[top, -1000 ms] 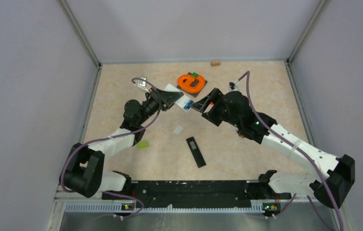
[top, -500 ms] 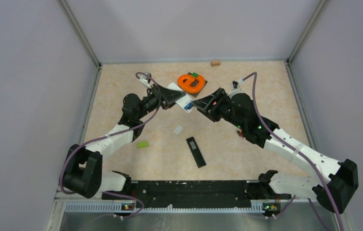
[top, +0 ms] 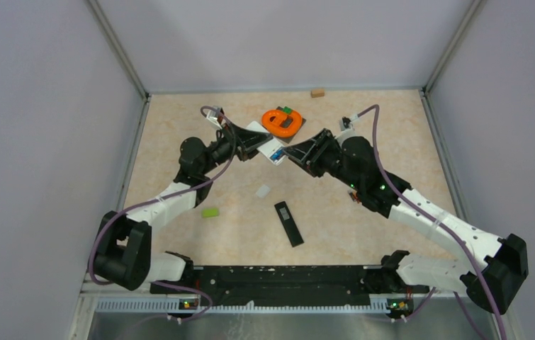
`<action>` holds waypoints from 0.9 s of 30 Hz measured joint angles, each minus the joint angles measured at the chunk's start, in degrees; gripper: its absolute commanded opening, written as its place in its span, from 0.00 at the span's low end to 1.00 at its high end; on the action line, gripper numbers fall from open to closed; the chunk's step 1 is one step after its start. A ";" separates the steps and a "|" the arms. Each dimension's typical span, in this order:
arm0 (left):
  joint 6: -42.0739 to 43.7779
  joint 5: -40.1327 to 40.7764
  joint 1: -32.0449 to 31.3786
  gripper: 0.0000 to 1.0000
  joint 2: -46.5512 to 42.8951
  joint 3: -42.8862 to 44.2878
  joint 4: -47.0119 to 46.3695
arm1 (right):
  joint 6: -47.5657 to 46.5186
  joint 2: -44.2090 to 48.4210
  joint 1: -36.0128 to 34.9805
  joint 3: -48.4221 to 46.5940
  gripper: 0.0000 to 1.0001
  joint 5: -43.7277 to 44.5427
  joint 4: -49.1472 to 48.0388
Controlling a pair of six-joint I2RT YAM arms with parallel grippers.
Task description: Load the batteries into the remote control
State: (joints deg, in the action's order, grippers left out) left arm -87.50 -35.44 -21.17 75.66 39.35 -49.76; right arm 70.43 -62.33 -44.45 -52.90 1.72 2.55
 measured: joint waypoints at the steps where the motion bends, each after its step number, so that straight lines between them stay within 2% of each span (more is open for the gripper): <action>1: -0.87 -0.24 0.07 0.00 0.24 0.09 -0.02 | -0.15 0.00 0.00 0.00 0.38 -0.09 -0.33; 8: -4.68 -1.42 0.13 0.00 1.38 0.81 0.04 | -0.90 -0.33 0.00 0.00 0.30 -0.33 -2.27; 15: -5.11 -1.53 0.52 0.00 1.49 0.96 0.52 | -1.01 -2.10 0.00 -0.02 0.29 -0.57 -3.15; 18: -5.09 -1.57 0.55 0.00 1.51 0.96 0.52 | -1.01 -2.14 0.02 -0.02 0.31 -0.59 -3.19; 23: -4.20 -1.40 0.55 0.00 1.51 0.98 0.50 | -1.27 -2.12 0.00 0.02 0.42 -0.79 -3.15; 27: -3.02 -1.16 0.50 0.00 1.51 1.01 0.55 | -1.40 -0.52 0.00 2.03 0.44 -0.90 -4.28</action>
State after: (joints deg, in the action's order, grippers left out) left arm -90.52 -36.60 -20.67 77.17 40.36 -49.21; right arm 69.04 -62.85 -44.45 -50.87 0.82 -1.74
